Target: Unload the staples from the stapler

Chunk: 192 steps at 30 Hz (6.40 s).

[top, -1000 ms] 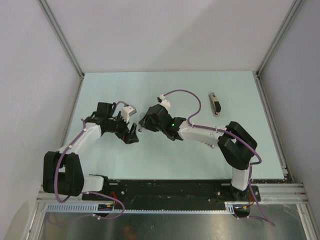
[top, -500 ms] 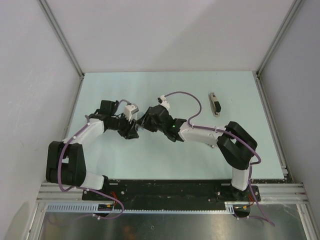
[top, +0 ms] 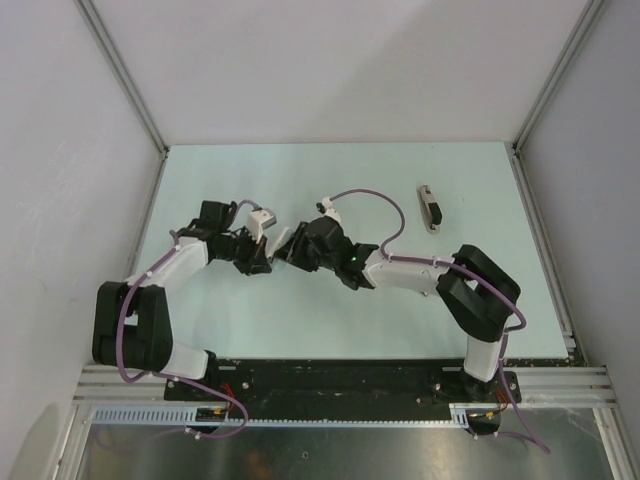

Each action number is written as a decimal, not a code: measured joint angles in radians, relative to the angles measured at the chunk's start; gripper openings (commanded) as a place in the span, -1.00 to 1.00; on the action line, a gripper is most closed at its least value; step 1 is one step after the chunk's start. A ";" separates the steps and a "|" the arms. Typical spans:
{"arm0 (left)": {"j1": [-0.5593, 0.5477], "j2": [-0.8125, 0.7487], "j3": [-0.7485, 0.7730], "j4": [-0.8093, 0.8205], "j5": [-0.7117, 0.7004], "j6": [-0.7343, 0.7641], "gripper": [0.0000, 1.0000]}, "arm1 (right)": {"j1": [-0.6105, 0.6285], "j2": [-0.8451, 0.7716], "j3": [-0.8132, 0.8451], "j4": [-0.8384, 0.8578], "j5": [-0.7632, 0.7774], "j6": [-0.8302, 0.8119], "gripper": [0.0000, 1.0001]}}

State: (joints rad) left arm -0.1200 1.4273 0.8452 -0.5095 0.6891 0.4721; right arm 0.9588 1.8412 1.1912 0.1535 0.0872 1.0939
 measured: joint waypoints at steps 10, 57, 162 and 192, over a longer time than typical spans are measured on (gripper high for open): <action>-0.026 -0.007 -0.050 0.027 -0.060 0.080 -1.00 | -0.021 -0.064 -0.158 0.108 -0.155 -0.099 -1.00; -0.092 -0.448 -0.332 0.160 -0.494 0.296 0.23 | 0.167 -0.046 -0.129 0.056 -0.068 -0.531 -1.00; 0.020 -0.249 0.013 0.113 -0.372 -0.260 0.87 | -0.745 0.198 0.306 -0.615 0.267 -0.782 0.02; -0.023 -0.180 0.000 0.126 -0.189 -0.243 0.87 | -0.527 0.140 0.316 -0.578 0.071 -0.604 -1.00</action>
State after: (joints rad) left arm -0.1429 1.2469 0.8448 -0.3832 0.5003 0.2295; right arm 0.4316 1.9808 1.5074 -0.4240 0.1577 0.4896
